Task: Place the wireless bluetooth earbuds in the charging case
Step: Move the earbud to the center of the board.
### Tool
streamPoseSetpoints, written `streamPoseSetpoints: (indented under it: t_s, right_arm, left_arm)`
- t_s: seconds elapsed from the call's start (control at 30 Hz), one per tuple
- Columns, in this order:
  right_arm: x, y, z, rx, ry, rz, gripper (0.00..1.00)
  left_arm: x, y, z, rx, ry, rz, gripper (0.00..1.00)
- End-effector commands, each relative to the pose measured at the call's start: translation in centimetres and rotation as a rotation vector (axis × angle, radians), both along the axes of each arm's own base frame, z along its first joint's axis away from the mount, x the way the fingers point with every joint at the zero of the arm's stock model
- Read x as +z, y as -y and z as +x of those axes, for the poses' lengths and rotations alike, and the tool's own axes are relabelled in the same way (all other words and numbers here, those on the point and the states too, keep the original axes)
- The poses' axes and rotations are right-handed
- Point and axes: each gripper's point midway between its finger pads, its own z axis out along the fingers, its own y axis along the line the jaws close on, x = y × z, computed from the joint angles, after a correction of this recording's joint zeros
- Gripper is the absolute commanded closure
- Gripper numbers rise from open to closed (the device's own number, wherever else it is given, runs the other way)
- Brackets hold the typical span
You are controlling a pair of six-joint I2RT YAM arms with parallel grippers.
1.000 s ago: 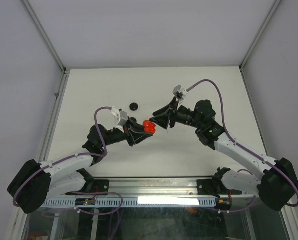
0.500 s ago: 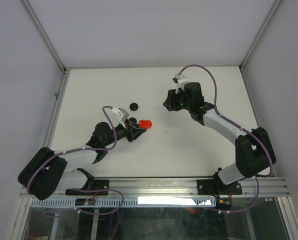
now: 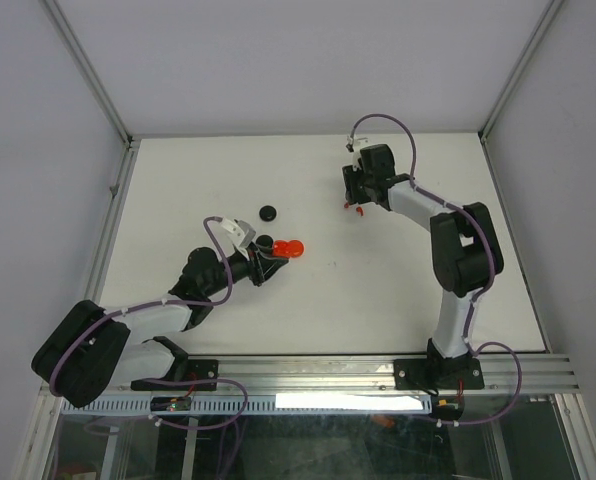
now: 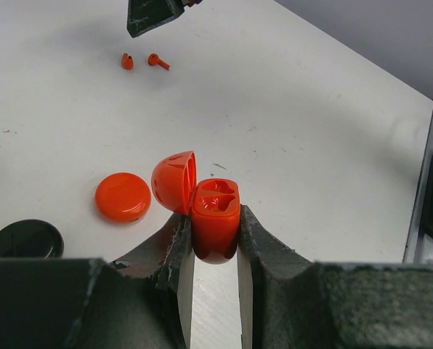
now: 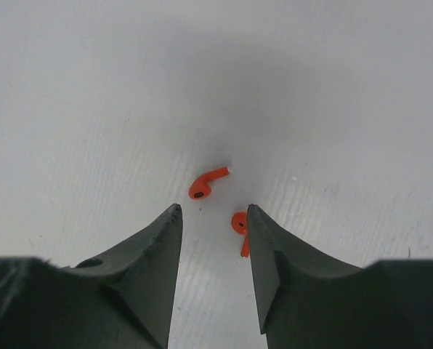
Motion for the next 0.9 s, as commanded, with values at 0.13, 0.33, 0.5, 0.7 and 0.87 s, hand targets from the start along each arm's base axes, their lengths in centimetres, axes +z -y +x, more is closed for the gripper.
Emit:
streamPoseSetpoints:
  t_s: [0.13, 0.33, 0.5, 0.7, 0.87]
  right_arm:
    - [-0.7, -0.7, 3.3, 0.038, 0.021, -0.038, 0.59]
    - [-2.9, -1.5, 2.9, 0.029, -0.05, -0.002, 0.62]
    - [-4.7, -1.5, 1.5, 0.031, -0.1, -0.005, 0.65]
    - [-5.5, -1.9, -0.3, 0.069, -0.125, -0.029, 0.76]
    - [-5.4, -3.8, -4.2, 0.163, -0.178, -0.044, 0.81]
  left_arm:
    - [0.5, 0.1, 0.8, 0.002, 0.042, 0.011, 1.0]
    - [0.1, 0.2, 0.8, -0.002, 0.031, 0.019, 1.0]
    - [0.2, 0.3, 0.7, -0.013, 0.031, 0.016, 1.0]
    - [0.5, 0.2, 0.6, -0.013, 0.036, 0.015, 1.0]
    - [0.6, 0.2, 0.5, -0.016, 0.039, 0.013, 1.0]
